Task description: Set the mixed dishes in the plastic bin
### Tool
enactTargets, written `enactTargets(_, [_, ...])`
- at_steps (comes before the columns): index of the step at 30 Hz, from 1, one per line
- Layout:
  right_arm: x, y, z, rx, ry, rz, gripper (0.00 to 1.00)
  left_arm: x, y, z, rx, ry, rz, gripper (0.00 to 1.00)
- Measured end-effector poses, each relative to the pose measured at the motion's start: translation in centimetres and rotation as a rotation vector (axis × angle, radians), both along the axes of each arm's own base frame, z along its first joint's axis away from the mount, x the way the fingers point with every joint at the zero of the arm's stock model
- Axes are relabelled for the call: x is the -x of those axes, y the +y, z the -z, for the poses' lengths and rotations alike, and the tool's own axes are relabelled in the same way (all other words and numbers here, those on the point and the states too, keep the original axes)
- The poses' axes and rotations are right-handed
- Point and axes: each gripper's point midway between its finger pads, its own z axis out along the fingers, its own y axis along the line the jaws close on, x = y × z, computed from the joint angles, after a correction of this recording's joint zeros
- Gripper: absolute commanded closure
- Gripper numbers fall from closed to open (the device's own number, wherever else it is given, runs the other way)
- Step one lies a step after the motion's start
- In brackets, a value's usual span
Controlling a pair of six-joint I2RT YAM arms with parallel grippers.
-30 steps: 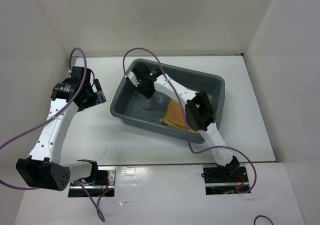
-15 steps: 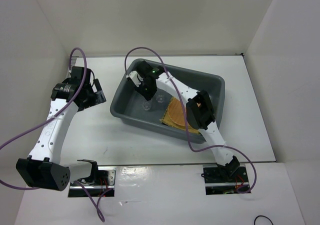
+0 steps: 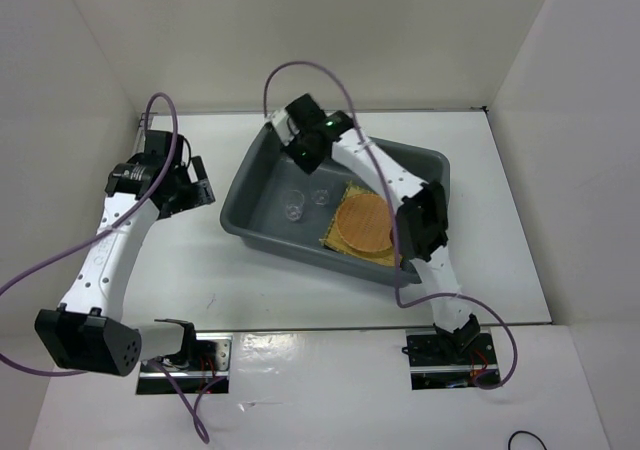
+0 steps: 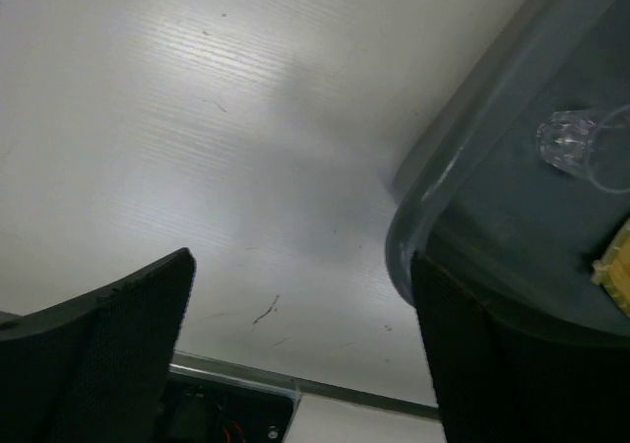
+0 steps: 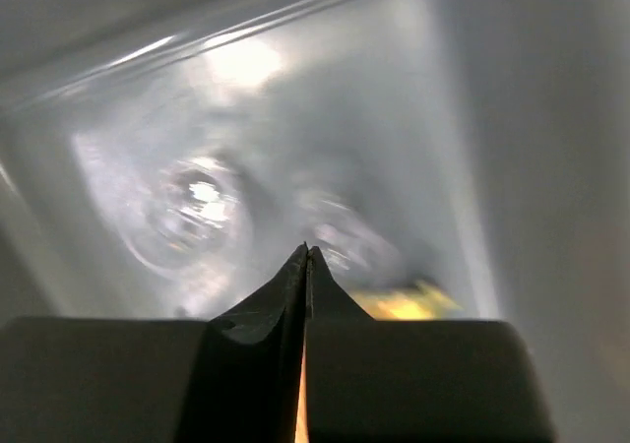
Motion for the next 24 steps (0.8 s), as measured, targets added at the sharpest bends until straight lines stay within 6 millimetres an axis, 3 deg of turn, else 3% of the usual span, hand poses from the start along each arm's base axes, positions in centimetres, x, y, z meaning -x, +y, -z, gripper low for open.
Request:
enactTargets(1, [-0.7, -1.1, -1.9, -0.021, -0.029, 0.025, 1.0, -0.3, -0.2, 0.0, 0.005, -0.002, 0.022, 0.12])
enactTargets(2, [-1.4, -2.4, -3.8, -0.044, -0.059, 0.052, 1.0, -0.6, -0.6, 0.1, 0.017, -0.006, 0.039, 0.3])
enactTargets(4, [-2.7, -6.3, -7.2, -0.081, -0.11, 0.125, 1.0, -1.5, -1.3, 0.0, 0.04, -0.022, 0.084, 0.87])
enactTargets(5, [-3.1, -8.9, -8.2, -0.088, -0.127, 0.171, 1.0, -2.0, -1.6, 0.1, 0.053, -0.027, 0.11, 1.0])
enactTargets(8, [-2.6, -16.9, -8.3, -0.056, -0.114, 0.309, 1.0, -3.5, -2.9, 0.4, 0.093, -0.032, 0.201, 1.0])
enactTargets(11, [-0.9, -21.8, -4.4, 0.014, -0.021, 0.386, 1.0, -4.6, -3.8, 0.8, 0.141, -0.036, 0.259, 1.0])
enactTargets(14, [1.2, -24.7, 0.9, 0.097, 0.109, 0.414, 1.0, -5.2, -3.3, 1.2, 0.179, -0.036, 0.268, 1.0])
enactTargets(16, [2.0, -26.3, 3.2, 0.144, 0.164, 0.432, 1.0, -5.6, -2.4, 1.3, 0.197, -0.042, 0.257, 1.0])
enactTargets(21, [0.6, -29.7, 5.1, 0.201, 0.169, 0.498, 1.0, -6.2, 0.5, 1.9, 0.256, -0.046, 0.205, 1.0])
enactTargets(24, [-1.4, -31.5, 5.5, 0.219, 0.142, 0.541, 1.0, -6.8, 0.7, 2.3, 0.329, -0.051, 0.21, 1.0])
